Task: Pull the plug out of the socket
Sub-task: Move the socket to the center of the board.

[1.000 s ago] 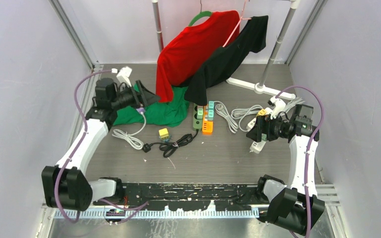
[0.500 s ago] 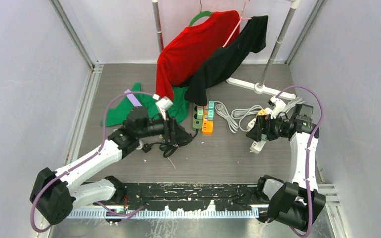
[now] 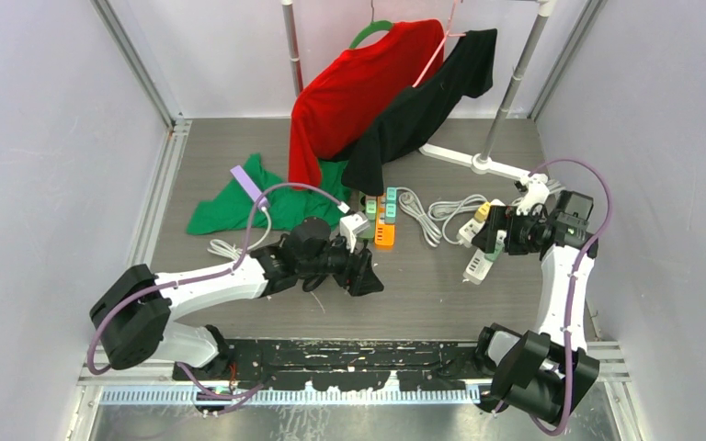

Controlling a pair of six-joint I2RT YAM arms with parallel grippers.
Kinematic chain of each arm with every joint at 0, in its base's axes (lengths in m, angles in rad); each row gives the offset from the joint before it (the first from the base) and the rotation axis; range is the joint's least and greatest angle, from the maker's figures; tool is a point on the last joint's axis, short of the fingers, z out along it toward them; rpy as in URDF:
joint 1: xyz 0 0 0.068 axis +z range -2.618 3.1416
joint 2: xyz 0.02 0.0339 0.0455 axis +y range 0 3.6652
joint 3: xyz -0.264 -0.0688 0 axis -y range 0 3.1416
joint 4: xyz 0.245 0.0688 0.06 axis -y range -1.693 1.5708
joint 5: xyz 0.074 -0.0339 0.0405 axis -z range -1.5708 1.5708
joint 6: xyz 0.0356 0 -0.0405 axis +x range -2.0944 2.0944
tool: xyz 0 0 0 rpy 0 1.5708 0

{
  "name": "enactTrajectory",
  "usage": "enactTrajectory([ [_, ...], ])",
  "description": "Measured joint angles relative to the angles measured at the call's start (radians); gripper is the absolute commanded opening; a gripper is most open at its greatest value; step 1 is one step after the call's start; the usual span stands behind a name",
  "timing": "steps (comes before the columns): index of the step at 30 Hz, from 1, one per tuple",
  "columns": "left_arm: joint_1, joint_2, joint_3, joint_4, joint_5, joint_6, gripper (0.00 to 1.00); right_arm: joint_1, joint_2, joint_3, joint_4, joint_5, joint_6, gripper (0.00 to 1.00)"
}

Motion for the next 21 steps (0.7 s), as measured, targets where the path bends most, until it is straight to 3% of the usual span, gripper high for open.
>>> enactTrajectory([
  [5, -0.005, 0.002, 0.013, -0.011, -0.014, 0.029, 0.73, -0.003, 0.010, -0.004, 0.042, 0.085, -0.067, 0.95],
  [13, -0.005, -0.040, 0.014, -0.046, -0.047, 0.072, 0.73, 0.008, 0.137, 0.001, -0.026, 0.114, -0.489, 0.95],
  [21, -0.005, -0.090, 0.012, -0.060, -0.067, 0.092, 0.73, 0.132, 0.261, 0.009, -0.029, 0.231, -0.725, 0.79],
])
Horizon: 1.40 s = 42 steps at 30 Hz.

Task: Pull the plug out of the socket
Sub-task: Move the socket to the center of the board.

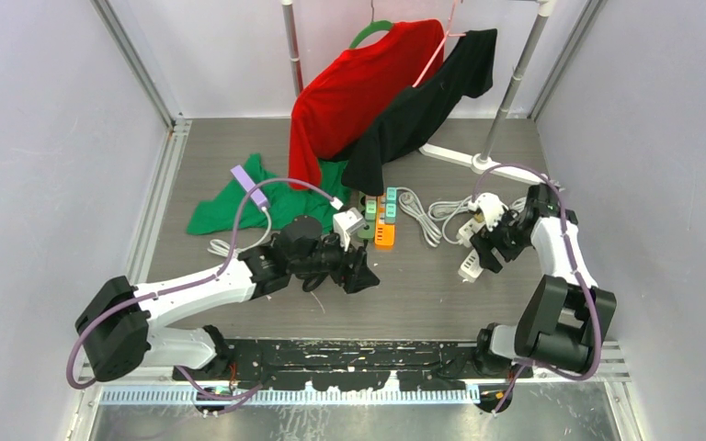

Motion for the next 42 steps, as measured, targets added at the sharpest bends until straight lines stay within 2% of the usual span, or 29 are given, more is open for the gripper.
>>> enactTrajectory([
  [8, 0.000, -0.030, -0.024, -0.023, -0.013, 0.004, 0.74, 0.047, 0.060, 0.008, 0.027, 0.082, -0.043, 0.77],
  [13, 0.000, -0.041, -0.034, -0.026, -0.020, 0.004, 0.74, 0.051, 0.070, 0.032, 0.035, 0.078, -0.040, 0.69],
  [15, 0.000, -0.041, -0.034, -0.026, -0.020, 0.004, 0.74, 0.057, 0.082, 0.040, 0.042, 0.073, -0.037, 0.60],
  [21, 0.000, -0.050, -0.037, -0.031, -0.021, 0.004, 0.74, 0.082, 0.101, 0.042, 0.052, 0.075, -0.020, 0.24],
  [27, 0.000, -0.065, -0.051, -0.031, -0.028, 0.004, 0.74, 0.182, 0.070, 0.040, 0.039, 0.133, 0.069, 0.12],
  [30, 0.000, -0.065, -0.057, -0.030, -0.029, 0.005, 0.74, 0.309, 0.014, 0.024, 0.015, 0.168, 0.159, 0.12],
  [37, 0.000, -0.069, -0.072, -0.030, -0.037, 0.005, 0.74, 0.601, -0.042, -0.003, -0.002, 0.094, 0.375, 0.25],
  [42, 0.000, -0.096, -0.093, -0.030, -0.053, 0.004, 0.74, 0.703, 0.029, -0.002, 0.012, 0.015, 0.470, 0.59],
])
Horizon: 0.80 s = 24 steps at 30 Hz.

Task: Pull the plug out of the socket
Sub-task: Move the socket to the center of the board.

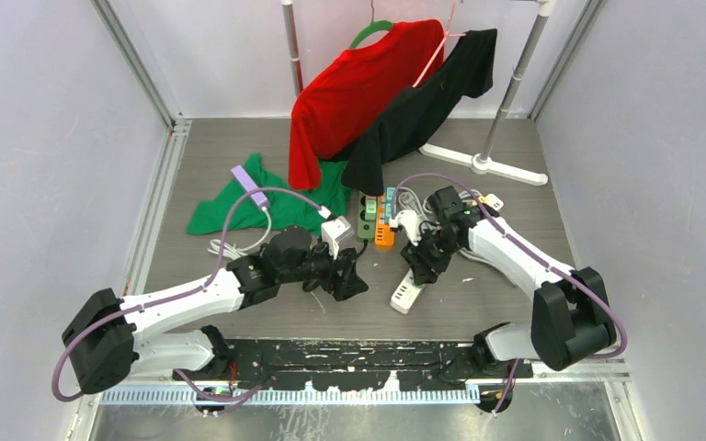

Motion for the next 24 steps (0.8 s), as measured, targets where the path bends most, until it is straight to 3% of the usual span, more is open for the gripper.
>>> enactTrajectory([
  [7, 0.000, -0.023, -0.019, 0.008, -0.009, -0.001, 0.74, 0.056, 0.049, 0.006, 0.014, -0.121, 0.033, 0.90],
  [9, 0.000, -0.023, -0.021, 0.015, -0.007, -0.001, 0.74, 0.051, 0.042, 0.006, -0.003, -0.153, 0.010, 0.94],
  [13, 0.000, -0.021, -0.032, 0.080, 0.024, -0.012, 0.75, -0.028, 0.002, 0.007, -0.091, -0.277, -0.091, 0.94],
  [18, -0.015, 0.026, -0.052, 0.252, 0.059, -0.042, 0.74, -0.251, -0.089, 0.034, -0.231, -0.430, -0.244, 0.98],
  [24, -0.161, 0.139, -0.050, 0.353, -0.047, 0.058, 0.73, -0.393, -0.261, 0.023, -0.275, -0.514, -0.325, 1.00],
])
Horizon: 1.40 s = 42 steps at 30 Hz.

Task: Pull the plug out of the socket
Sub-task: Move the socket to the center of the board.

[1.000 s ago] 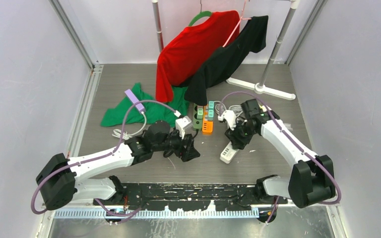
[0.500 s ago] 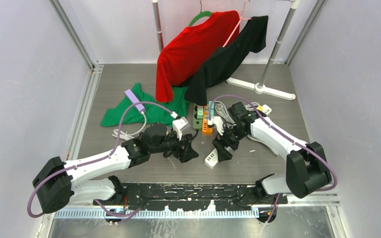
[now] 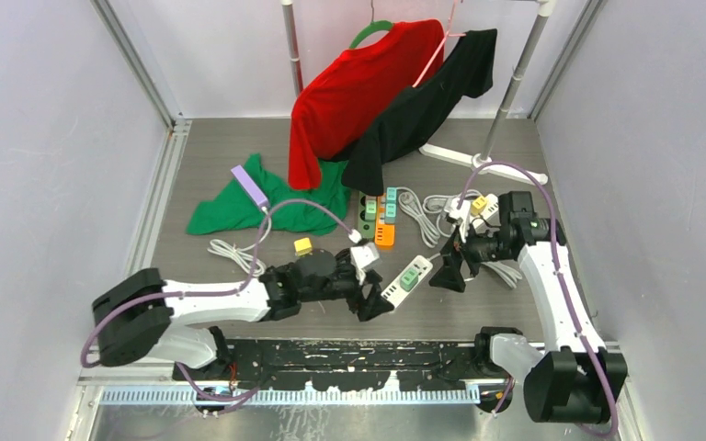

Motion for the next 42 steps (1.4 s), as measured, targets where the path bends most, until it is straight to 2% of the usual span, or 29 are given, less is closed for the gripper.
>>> enactTrajectory([
  [4, -0.057, 0.128, 0.024, 0.012, -0.092, 0.020, 0.58, -0.042, -0.056, -0.024, -0.003, -0.030, -0.017, 1.00],
  [9, -0.073, 0.256, 0.109, -0.051, -0.237, -0.019, 0.57, -0.066, -0.061, -0.037, -0.005, -0.039, -0.035, 1.00],
  [16, -0.146, 0.352, 0.271, -0.179, -0.433, -0.061, 0.58, -0.074, -0.061, -0.045, -0.003, -0.038, -0.036, 1.00],
  [27, -0.183, 0.473, 0.383, -0.309, -0.536, -0.115, 0.59, -0.081, -0.061, -0.051, 0.004, -0.033, -0.036, 1.00],
  [34, -0.187, 0.507, 0.407, -0.357, -0.555, -0.122, 0.57, -0.087, -0.061, -0.053, 0.005, -0.030, -0.035, 1.00],
  [39, -0.187, 0.507, 0.408, -0.361, -0.556, -0.117, 0.38, -0.087, -0.061, -0.053, 0.005, -0.030, -0.035, 1.00],
  [42, -0.187, 0.507, 0.409, -0.361, -0.554, -0.102, 0.23, -0.091, -0.061, -0.053, 0.005, -0.030, -0.035, 1.00],
])
